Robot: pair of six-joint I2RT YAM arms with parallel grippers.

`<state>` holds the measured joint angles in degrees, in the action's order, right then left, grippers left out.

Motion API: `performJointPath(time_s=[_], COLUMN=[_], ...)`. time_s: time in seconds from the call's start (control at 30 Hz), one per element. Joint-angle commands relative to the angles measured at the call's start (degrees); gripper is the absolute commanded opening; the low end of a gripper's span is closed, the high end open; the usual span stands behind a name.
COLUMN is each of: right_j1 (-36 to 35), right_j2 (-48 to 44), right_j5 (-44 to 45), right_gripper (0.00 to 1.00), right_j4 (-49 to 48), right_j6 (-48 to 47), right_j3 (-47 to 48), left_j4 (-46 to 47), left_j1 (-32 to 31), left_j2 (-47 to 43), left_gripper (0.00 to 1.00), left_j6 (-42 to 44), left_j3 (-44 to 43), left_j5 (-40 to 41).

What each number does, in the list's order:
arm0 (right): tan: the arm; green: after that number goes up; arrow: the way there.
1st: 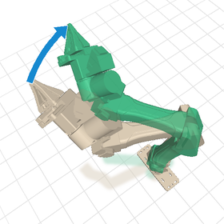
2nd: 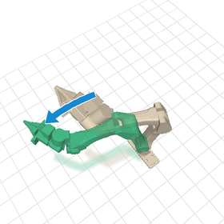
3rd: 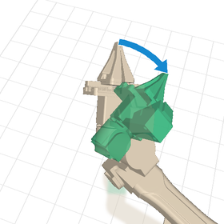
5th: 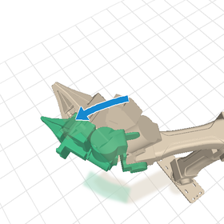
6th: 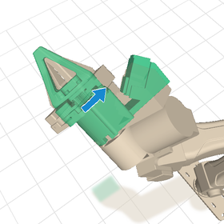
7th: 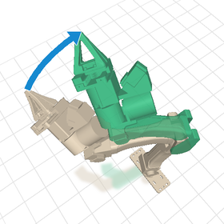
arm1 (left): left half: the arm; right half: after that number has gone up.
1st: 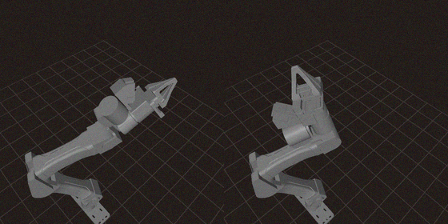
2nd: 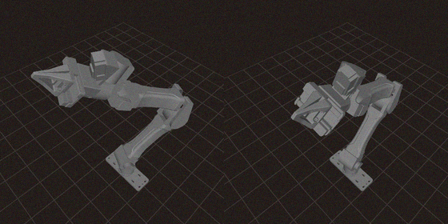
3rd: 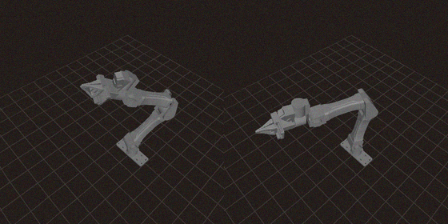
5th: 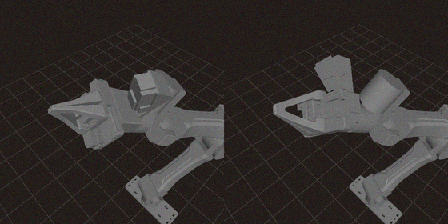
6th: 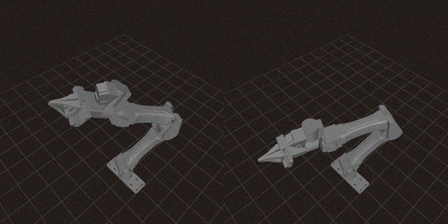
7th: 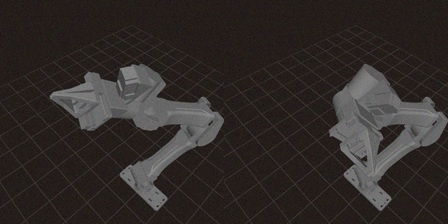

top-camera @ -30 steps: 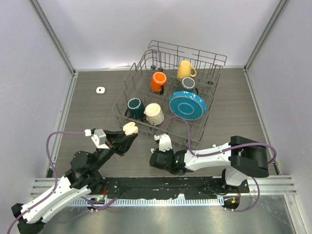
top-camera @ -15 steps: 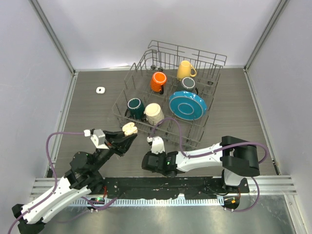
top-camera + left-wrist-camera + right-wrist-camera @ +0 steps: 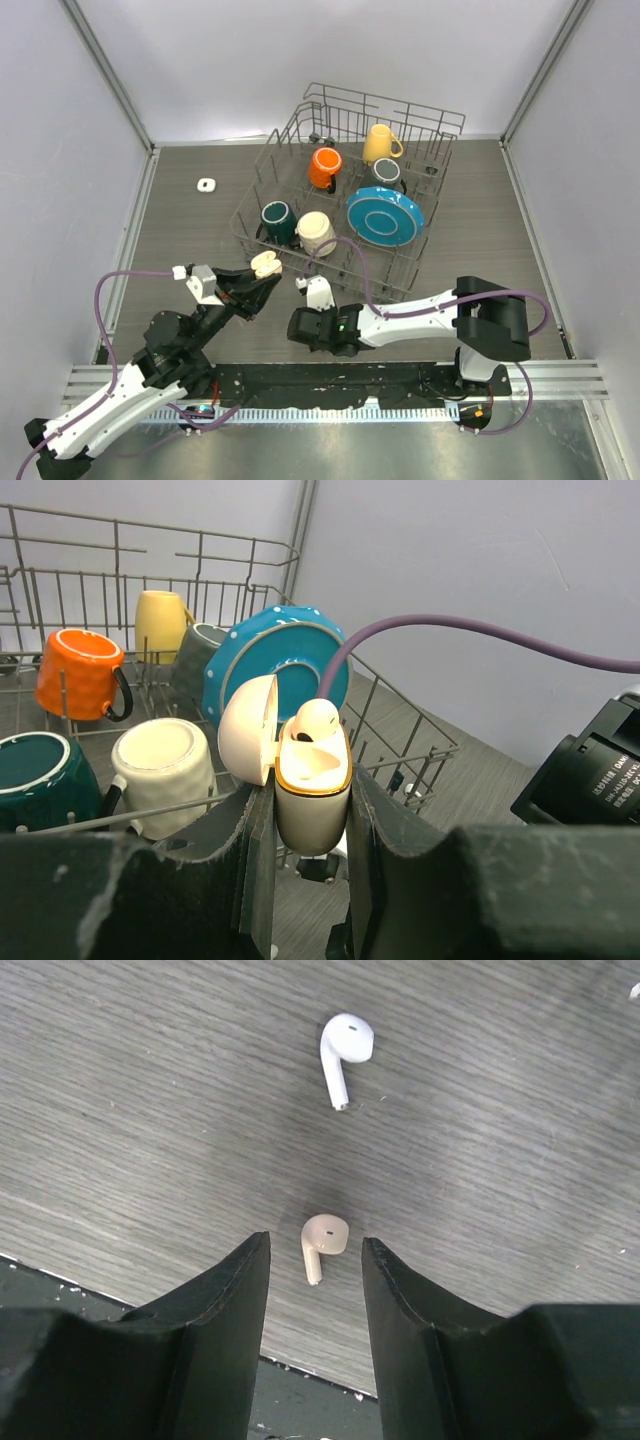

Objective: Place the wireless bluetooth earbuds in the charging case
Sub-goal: Pick up the earbud from the center of the board.

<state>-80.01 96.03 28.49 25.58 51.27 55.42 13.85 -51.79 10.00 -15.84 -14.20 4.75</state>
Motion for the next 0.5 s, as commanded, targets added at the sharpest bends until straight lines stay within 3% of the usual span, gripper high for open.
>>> performJointPath(time_s=[0.0,0.47], right_j1=[1.6,3.3], right_j2=[0.7,0.7], right_j5=[-1.3,-4.9], right_gripper=[0.47,0.38], right_j4=[-0.1,-1.8], right_j6=[-2.3,-4.0], right_j3=[2.2,0.7], left_j4=[1.6,2.4], left_j1=[-0.2,-0.2], left_j2=[0.5,2.2], left_gripper=[0.00,0.00], left_j6=[0.9,1.1], left_j3=[-0.3,-0.3], left_j5=[1.0,1.0])
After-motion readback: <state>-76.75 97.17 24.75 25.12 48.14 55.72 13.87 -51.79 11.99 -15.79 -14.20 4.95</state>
